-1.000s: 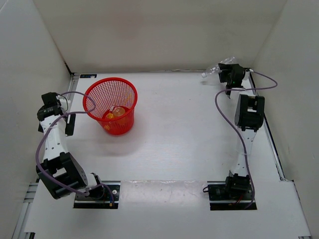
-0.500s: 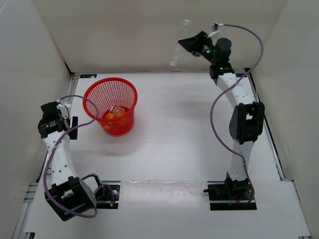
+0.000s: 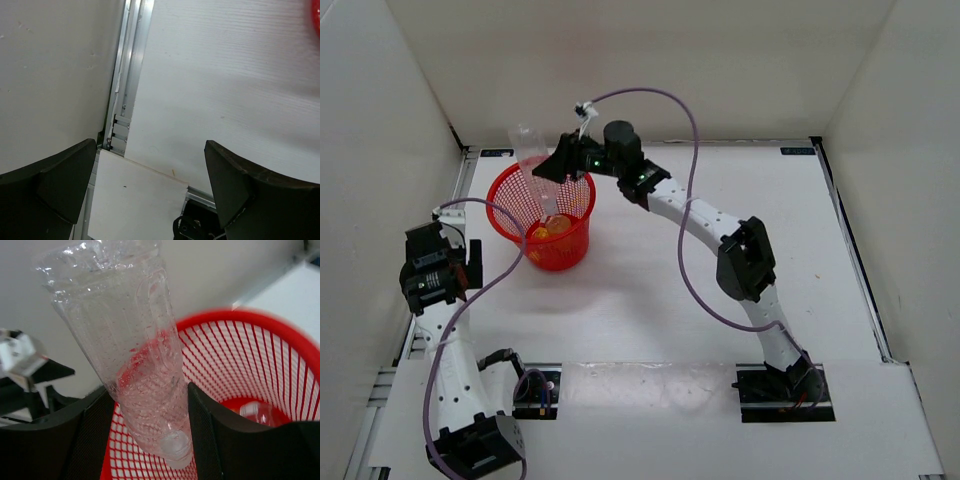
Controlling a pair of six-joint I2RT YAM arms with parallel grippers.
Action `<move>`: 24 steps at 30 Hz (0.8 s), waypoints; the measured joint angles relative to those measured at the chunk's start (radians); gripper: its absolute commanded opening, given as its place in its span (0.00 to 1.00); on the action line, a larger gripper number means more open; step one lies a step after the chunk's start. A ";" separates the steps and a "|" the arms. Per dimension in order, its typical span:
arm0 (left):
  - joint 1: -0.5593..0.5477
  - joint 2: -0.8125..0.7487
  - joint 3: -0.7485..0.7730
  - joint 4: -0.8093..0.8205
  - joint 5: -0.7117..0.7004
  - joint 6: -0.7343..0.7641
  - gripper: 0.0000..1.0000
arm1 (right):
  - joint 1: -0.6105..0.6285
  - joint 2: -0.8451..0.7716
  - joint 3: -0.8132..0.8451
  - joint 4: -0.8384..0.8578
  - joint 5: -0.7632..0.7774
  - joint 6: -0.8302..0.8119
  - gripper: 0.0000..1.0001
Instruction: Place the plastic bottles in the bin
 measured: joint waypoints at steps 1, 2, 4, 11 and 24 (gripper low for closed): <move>-0.017 0.000 0.000 -0.006 -0.005 -0.009 1.00 | 0.006 0.003 -0.022 -0.021 0.010 0.000 0.53; -0.029 0.001 0.000 -0.013 -0.009 -0.017 1.00 | 0.010 0.004 -0.041 -0.040 0.017 -0.001 0.59; -0.052 0.002 0.000 -0.022 -0.011 -0.031 1.00 | 0.006 0.011 -0.040 -0.089 0.018 -0.009 0.93; -0.126 0.009 0.008 -0.022 -0.013 -0.056 1.00 | -0.013 -0.040 0.006 -0.212 0.011 -0.087 1.00; -0.156 -0.003 0.027 -0.028 -0.008 -0.081 1.00 | -0.124 -0.657 -0.472 -0.241 0.111 -0.048 1.00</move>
